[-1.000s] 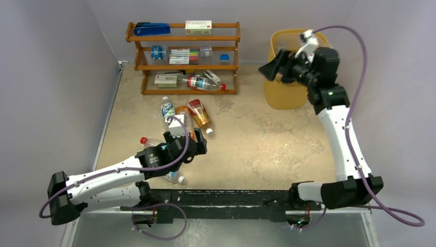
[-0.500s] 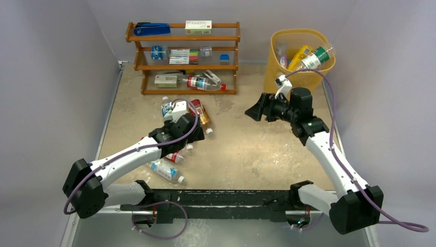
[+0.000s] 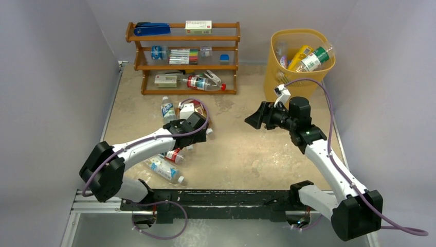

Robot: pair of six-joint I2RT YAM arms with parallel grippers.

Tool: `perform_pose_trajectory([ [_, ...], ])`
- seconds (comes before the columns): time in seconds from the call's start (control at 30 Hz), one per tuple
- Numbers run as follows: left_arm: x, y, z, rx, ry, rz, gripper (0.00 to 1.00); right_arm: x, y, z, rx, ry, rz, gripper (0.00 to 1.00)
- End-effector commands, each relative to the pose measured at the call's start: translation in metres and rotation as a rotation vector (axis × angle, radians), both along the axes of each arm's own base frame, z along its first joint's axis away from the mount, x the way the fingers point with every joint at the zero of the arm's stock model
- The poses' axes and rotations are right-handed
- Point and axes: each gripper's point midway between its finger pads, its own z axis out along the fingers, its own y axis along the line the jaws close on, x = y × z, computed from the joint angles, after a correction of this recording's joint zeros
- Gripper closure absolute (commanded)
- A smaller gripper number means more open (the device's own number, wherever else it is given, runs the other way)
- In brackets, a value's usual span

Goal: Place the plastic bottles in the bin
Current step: Pick up the plastic bottle at the center of the board.

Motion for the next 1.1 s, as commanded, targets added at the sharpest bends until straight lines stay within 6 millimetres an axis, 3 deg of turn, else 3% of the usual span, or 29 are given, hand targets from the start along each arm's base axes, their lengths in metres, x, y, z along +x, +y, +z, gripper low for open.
perform_pose_trajectory([
  [0.0,0.014,0.007,0.011,0.042,-0.051,0.055,0.12,0.001,0.006,0.014,0.043,-0.069,0.02,0.19],
  [0.37,0.025,-0.001,-0.028,0.07,-0.009,0.049,0.18,-0.009,-0.002,-0.004,0.012,-0.029,-0.005,0.2],
  [0.63,0.022,-0.004,-0.033,0.065,0.01,0.021,0.46,-0.005,-0.003,-0.01,-0.009,-0.012,-0.013,0.2],
  [0.77,0.015,-0.004,-0.018,0.028,-0.001,0.007,0.51,-0.001,-0.003,-0.01,-0.018,-0.009,-0.013,0.2],
  [0.97,0.005,-0.011,0.033,-0.083,-0.05,-0.044,0.52,0.004,0.004,-0.002,0.003,-0.007,0.013,0.2],
  [1.07,-0.004,-0.025,0.061,-0.196,-0.076,-0.11,0.52,0.004,0.013,0.007,0.048,-0.011,0.052,0.2],
])
